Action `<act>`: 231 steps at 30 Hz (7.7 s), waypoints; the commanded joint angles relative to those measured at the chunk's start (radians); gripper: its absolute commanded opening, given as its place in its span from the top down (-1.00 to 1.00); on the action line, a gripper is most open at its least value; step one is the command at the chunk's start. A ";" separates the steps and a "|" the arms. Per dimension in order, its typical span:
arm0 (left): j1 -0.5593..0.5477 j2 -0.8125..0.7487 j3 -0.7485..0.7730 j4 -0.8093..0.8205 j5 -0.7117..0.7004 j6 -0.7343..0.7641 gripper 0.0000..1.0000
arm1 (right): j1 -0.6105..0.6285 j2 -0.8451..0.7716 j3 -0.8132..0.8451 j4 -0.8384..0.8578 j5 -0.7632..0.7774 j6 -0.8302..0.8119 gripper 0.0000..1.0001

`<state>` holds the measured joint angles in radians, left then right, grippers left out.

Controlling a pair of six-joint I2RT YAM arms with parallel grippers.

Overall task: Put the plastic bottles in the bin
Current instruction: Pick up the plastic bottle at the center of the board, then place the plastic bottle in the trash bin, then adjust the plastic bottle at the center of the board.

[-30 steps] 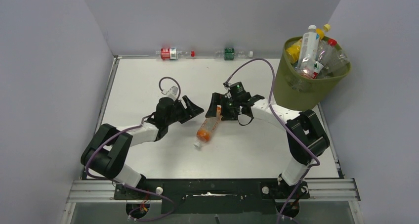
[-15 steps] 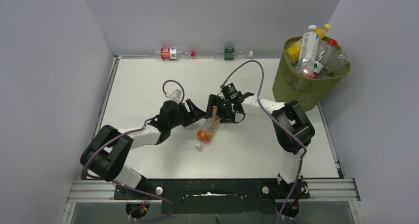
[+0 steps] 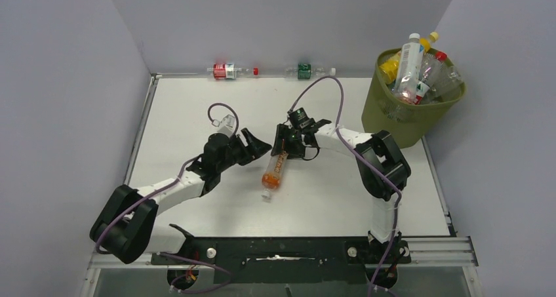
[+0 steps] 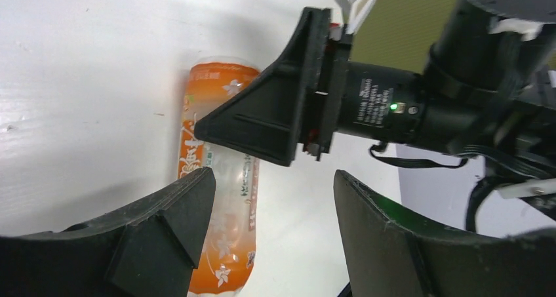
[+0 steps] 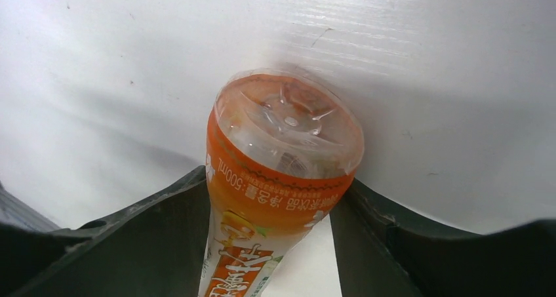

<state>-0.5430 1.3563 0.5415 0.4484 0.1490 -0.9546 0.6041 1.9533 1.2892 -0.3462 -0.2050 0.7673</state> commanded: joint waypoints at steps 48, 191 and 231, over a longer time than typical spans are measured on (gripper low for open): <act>0.329 -0.024 0.031 0.233 0.378 -0.073 -0.34 | -0.708 -0.564 0.371 0.292 0.941 -0.790 -0.21; 0.715 1.349 1.498 0.381 0.224 0.164 -0.72 | -0.523 0.878 1.126 0.661 -0.087 -0.151 -0.97; 0.651 1.624 1.818 0.426 0.251 0.051 -0.72 | -0.442 0.601 0.662 0.729 -0.121 -0.167 -0.96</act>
<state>0.1394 2.9597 2.3180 0.8398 0.3714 -0.8852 0.1940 2.6228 1.9896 0.3630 -0.3149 0.5816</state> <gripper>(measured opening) 0.860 0.979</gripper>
